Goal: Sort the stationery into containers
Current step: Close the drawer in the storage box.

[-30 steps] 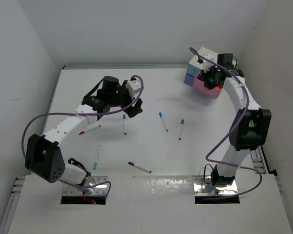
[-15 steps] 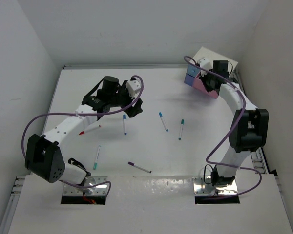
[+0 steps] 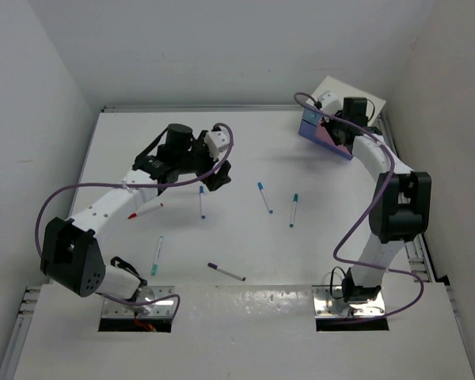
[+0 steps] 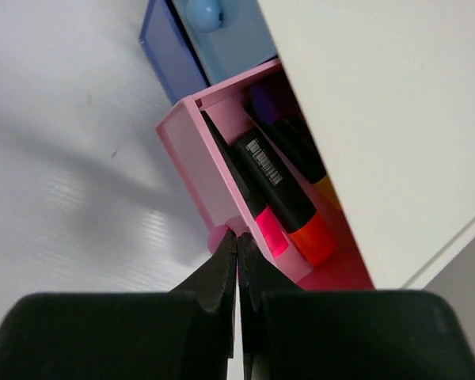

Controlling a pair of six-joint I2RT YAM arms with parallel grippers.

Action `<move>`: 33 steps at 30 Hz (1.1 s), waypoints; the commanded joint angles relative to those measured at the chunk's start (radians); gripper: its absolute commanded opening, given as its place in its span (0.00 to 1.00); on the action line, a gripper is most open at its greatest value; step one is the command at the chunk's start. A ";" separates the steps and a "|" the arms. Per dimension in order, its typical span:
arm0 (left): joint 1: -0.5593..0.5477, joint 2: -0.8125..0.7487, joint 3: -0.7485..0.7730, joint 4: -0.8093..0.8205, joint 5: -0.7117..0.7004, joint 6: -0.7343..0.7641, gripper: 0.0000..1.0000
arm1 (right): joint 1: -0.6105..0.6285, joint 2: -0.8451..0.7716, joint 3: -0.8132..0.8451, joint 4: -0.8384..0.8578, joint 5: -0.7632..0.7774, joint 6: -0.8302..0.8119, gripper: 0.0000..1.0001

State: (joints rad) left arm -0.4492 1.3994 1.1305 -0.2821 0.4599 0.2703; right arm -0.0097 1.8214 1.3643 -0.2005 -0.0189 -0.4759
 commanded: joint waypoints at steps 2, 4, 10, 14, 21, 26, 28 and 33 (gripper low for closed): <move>0.014 0.006 0.022 0.027 0.014 0.020 0.89 | 0.001 0.006 -0.007 0.151 0.048 -0.053 0.00; 0.012 0.007 0.020 0.027 0.014 0.020 0.89 | 0.001 0.007 -0.028 0.193 0.060 -0.067 0.00; 0.020 0.012 0.020 0.026 0.011 0.024 0.90 | 0.001 0.035 -0.059 0.323 0.102 -0.105 0.00; 0.026 0.015 0.022 0.020 0.011 0.033 0.90 | 0.001 0.052 -0.091 0.410 0.111 -0.141 0.00; 0.038 0.010 0.012 0.020 0.011 0.038 0.90 | 0.001 0.061 -0.136 0.509 0.126 -0.185 0.00; 0.046 0.007 0.005 0.017 0.014 0.046 0.90 | 0.033 0.059 -0.154 0.541 0.137 -0.204 0.06; 0.049 0.007 0.005 0.017 0.014 0.046 0.90 | 0.040 0.058 -0.163 0.547 0.139 -0.216 0.07; 0.056 0.000 0.003 0.014 0.014 0.049 0.90 | 0.053 0.036 -0.214 0.592 0.126 -0.244 0.11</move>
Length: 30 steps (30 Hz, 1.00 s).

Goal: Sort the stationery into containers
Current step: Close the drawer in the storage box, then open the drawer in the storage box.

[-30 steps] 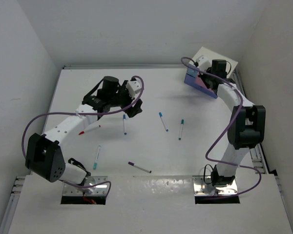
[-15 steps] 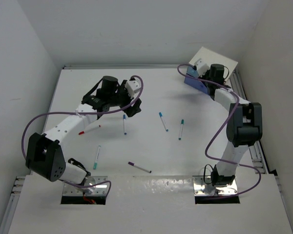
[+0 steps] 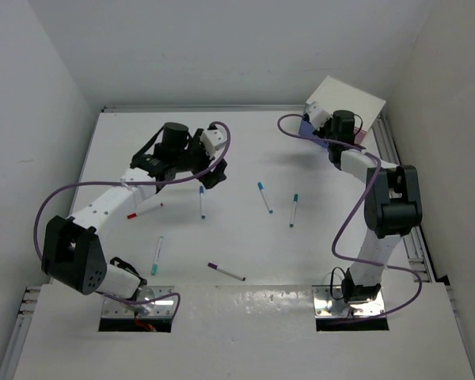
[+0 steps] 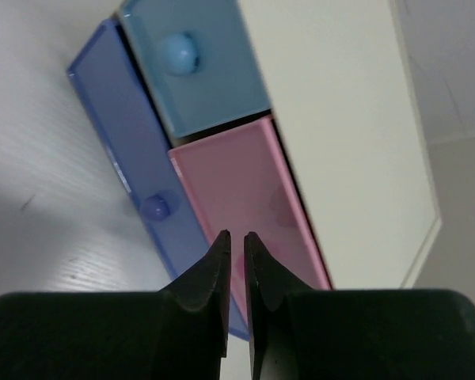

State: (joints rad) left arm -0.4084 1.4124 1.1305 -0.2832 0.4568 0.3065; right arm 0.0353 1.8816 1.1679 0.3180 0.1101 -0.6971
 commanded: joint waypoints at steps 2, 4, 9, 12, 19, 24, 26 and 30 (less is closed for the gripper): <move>0.020 -0.016 0.005 0.010 0.017 0.017 0.90 | 0.008 -0.047 -0.008 0.018 -0.033 0.036 0.14; 0.026 -0.023 0.005 0.007 0.023 0.016 0.90 | 0.009 -0.062 0.036 -0.140 -0.100 0.094 0.16; 0.056 -0.044 0.014 -0.031 0.034 0.051 0.94 | 0.057 -0.058 0.113 -0.440 -0.204 -0.071 0.33; 0.068 -0.038 0.040 -0.095 0.055 0.089 0.96 | 0.077 0.005 0.220 -0.603 -0.188 -0.146 0.37; 0.085 -0.015 0.072 -0.181 0.118 0.123 0.99 | 0.127 0.070 0.230 -0.611 -0.092 -0.381 0.45; 0.098 0.010 0.103 -0.220 0.137 0.135 0.99 | 0.167 0.099 0.208 -0.602 -0.004 -0.580 0.46; 0.102 0.008 0.103 -0.218 0.143 0.131 0.99 | 0.179 0.109 0.208 -0.600 0.042 -0.678 0.46; 0.111 -0.001 0.080 -0.191 0.141 0.111 0.99 | 0.193 0.122 0.138 -0.455 0.117 -0.869 0.46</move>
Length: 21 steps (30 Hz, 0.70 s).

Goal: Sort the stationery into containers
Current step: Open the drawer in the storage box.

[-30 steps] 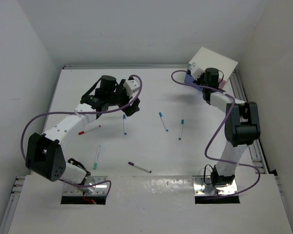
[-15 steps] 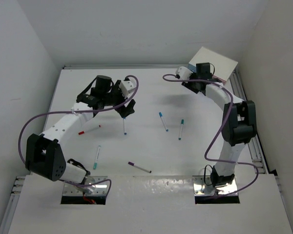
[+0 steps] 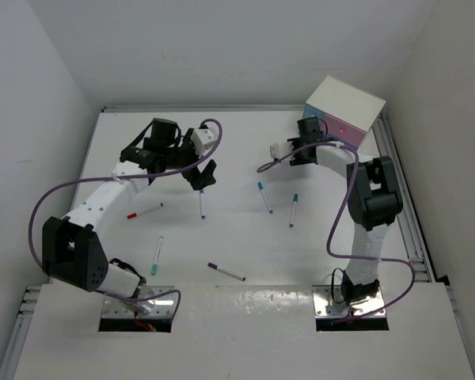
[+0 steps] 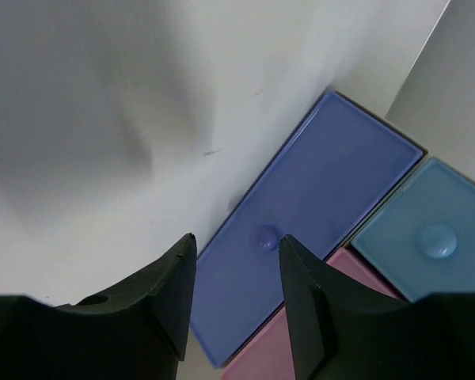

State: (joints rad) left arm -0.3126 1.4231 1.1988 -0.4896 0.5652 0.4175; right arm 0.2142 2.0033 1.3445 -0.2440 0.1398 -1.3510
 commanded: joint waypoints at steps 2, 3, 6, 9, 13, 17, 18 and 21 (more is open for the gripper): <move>0.018 -0.015 -0.002 0.025 0.033 -0.005 0.99 | 0.020 0.031 -0.057 0.199 0.154 -0.273 0.45; 0.020 -0.018 -0.005 0.031 0.032 -0.008 0.99 | 0.030 0.043 -0.056 0.224 0.174 -0.280 0.42; 0.026 -0.026 -0.015 0.042 0.022 -0.014 0.99 | 0.054 0.071 -0.065 0.328 0.250 -0.238 0.39; 0.038 -0.030 -0.018 0.045 0.015 -0.016 0.99 | 0.088 0.058 -0.169 0.474 0.302 -0.151 0.35; 0.047 -0.029 -0.013 0.043 0.007 -0.025 0.99 | 0.123 0.014 -0.277 0.649 0.342 -0.007 0.35; 0.053 -0.033 -0.010 0.043 0.001 -0.032 0.99 | 0.129 0.014 -0.277 0.650 0.388 0.122 0.35; 0.056 -0.033 -0.013 0.045 0.001 -0.039 0.99 | 0.126 0.021 -0.274 0.678 0.406 0.145 0.35; 0.060 -0.039 -0.018 0.046 -0.002 -0.040 0.99 | 0.123 0.029 -0.266 0.701 0.431 0.202 0.35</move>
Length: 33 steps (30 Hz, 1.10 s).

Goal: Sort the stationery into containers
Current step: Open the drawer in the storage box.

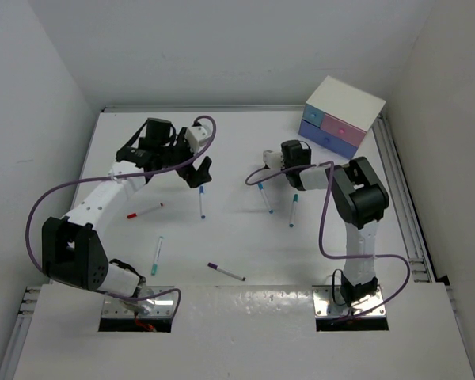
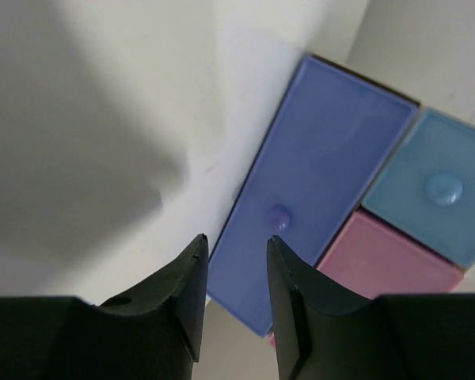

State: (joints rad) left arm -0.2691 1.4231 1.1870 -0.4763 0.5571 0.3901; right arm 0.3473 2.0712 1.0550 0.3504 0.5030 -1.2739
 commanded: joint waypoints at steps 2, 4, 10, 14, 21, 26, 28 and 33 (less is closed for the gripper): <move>0.021 -0.044 -0.010 0.033 0.006 -0.014 0.99 | -0.013 -0.039 0.028 0.107 0.080 0.156 0.35; 0.022 -0.043 -0.009 0.027 0.000 -0.014 0.99 | -0.021 -0.030 0.037 0.098 0.101 0.186 0.35; 0.027 -0.032 0.023 0.024 -0.008 -0.019 0.99 | -0.031 0.007 0.000 0.242 0.146 0.157 0.36; 0.028 -0.020 0.043 0.012 -0.011 -0.030 0.99 | -0.039 0.027 -0.016 0.349 0.166 0.162 0.36; 0.027 -0.016 0.051 0.004 -0.022 -0.039 0.99 | -0.050 0.084 -0.018 0.426 0.192 0.149 0.41; 0.027 0.000 0.056 0.010 -0.022 -0.042 0.99 | -0.065 0.118 0.010 0.432 0.193 0.148 0.44; 0.028 0.008 0.059 0.011 -0.022 -0.045 0.99 | -0.073 0.136 0.026 0.443 0.192 0.140 0.44; 0.028 0.025 0.056 0.025 -0.019 -0.054 0.98 | -0.091 0.173 0.057 0.482 0.181 0.113 0.44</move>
State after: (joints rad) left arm -0.2531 1.4433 1.2037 -0.4824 0.5274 0.3527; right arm 0.2695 2.2280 1.0664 0.7498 0.6796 -1.1484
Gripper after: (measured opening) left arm 0.984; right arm 0.440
